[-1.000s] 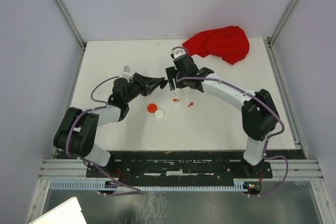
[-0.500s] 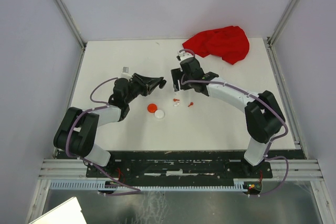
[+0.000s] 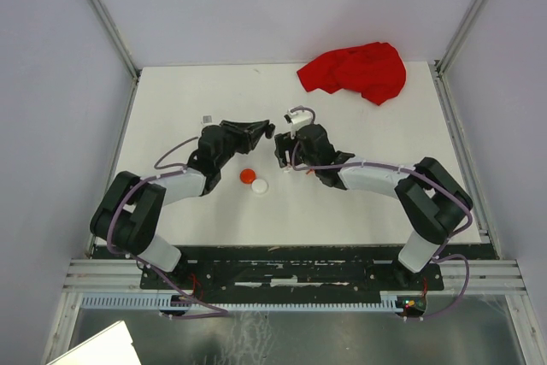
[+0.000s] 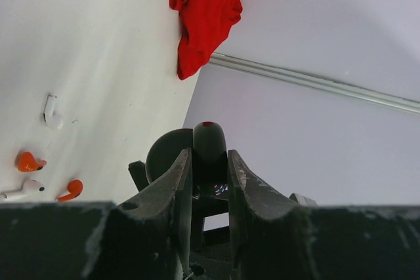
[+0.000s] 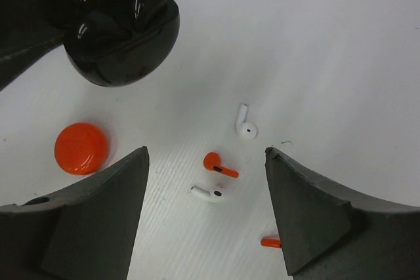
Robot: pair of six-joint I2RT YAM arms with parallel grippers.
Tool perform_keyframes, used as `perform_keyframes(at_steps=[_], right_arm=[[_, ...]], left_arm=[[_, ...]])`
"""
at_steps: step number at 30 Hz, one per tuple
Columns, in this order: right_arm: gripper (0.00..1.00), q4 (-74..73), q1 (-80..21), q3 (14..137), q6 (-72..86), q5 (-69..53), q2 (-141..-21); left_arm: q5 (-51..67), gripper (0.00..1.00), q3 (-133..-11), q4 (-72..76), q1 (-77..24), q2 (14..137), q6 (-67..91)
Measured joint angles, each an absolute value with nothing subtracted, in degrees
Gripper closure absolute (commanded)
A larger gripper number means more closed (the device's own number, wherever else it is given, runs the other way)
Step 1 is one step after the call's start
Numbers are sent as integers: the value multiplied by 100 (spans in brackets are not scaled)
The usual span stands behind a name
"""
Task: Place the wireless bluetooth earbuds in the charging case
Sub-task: Close the charging case.
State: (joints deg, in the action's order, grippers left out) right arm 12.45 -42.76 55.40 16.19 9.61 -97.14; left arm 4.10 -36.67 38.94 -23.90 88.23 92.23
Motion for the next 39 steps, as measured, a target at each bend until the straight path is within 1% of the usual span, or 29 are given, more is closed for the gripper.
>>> perform_keyframes(at_steps=[5, 10, 19, 39], right_arm=[[20, 2447, -4276, 5153, 1483, 978, -9762], [20, 3002, -4313, 5157, 1317, 1039, -9950], [20, 3033, -4488, 5494, 1166, 1066, -10210], [18, 2731, -4595, 5806, 523, 1892, -10335]], left_arm=[[123, 97, -3693, 3487, -2576, 8833, 9762], [-246, 97, -3905, 2790, -2692, 8807, 10097], [-565, 97, -4169, 1975, -2786, 8694, 10304], [-893, 97, -4182, 1758, -2864, 8606, 10388]])
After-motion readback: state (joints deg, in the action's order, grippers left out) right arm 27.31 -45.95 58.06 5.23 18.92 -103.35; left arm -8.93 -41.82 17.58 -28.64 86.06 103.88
